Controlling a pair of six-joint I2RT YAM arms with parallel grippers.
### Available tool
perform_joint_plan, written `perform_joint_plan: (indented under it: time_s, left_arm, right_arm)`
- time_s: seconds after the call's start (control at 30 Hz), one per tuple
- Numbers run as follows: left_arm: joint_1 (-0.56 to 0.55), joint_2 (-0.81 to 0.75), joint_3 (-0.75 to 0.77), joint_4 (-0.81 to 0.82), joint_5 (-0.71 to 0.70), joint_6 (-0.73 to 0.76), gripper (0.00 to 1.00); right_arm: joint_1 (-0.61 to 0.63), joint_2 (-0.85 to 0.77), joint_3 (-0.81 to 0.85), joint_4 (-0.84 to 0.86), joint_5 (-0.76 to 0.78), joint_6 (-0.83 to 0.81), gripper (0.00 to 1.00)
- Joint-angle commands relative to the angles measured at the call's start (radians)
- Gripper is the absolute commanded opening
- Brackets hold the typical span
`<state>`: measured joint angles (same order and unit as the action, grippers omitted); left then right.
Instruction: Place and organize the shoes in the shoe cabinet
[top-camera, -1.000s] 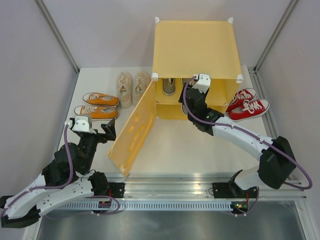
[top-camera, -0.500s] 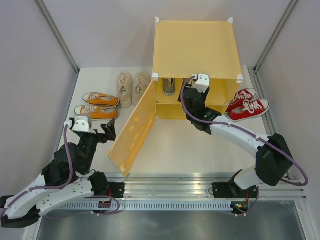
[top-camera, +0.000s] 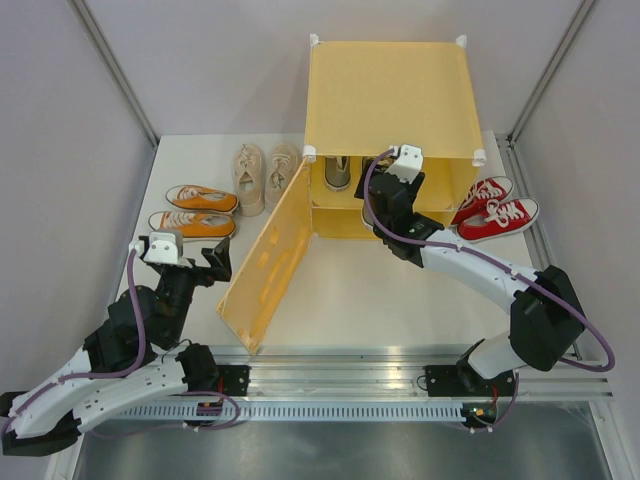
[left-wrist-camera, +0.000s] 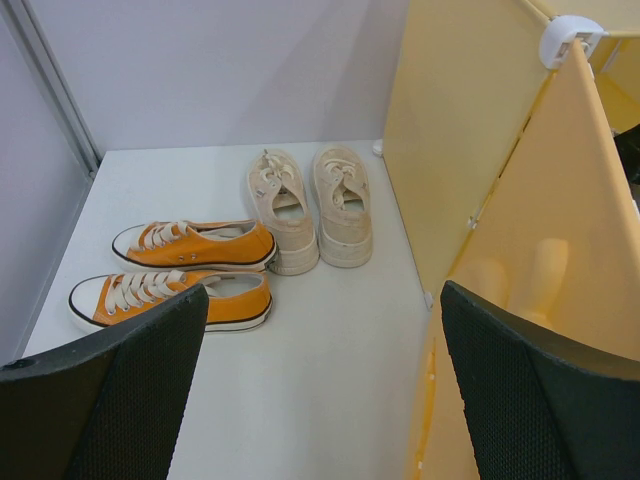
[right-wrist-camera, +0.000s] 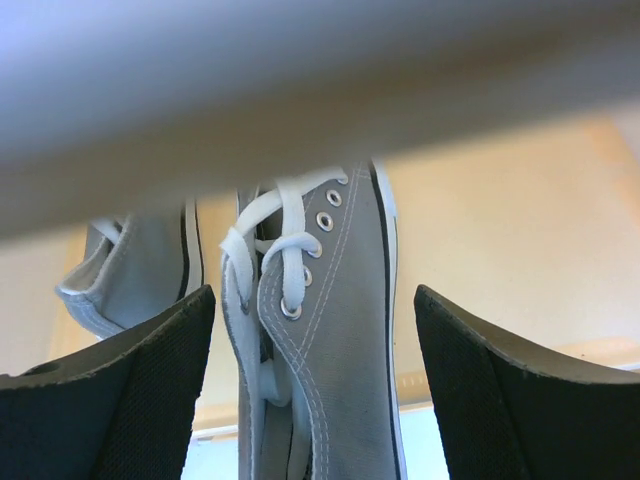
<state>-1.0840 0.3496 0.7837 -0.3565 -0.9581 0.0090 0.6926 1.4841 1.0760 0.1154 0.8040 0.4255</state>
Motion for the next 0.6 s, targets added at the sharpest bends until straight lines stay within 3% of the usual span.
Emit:
perform_joint_plan:
  time_s: [0.0, 0.57]
  left_arm:
    - [0.006, -0.006, 0.008, 0.021, 0.022, 0.016, 1.0]
    - [0.006, 0.002, 0.008, 0.019, 0.018, 0.016, 1.0]
  right_arm:
    - [-0.001, -0.007, 0.025, 0.013, -0.028, 0.012, 0.84]
    - [0.002, -0.125, -0.063, -0.02, -0.166, 0.053, 0.85]
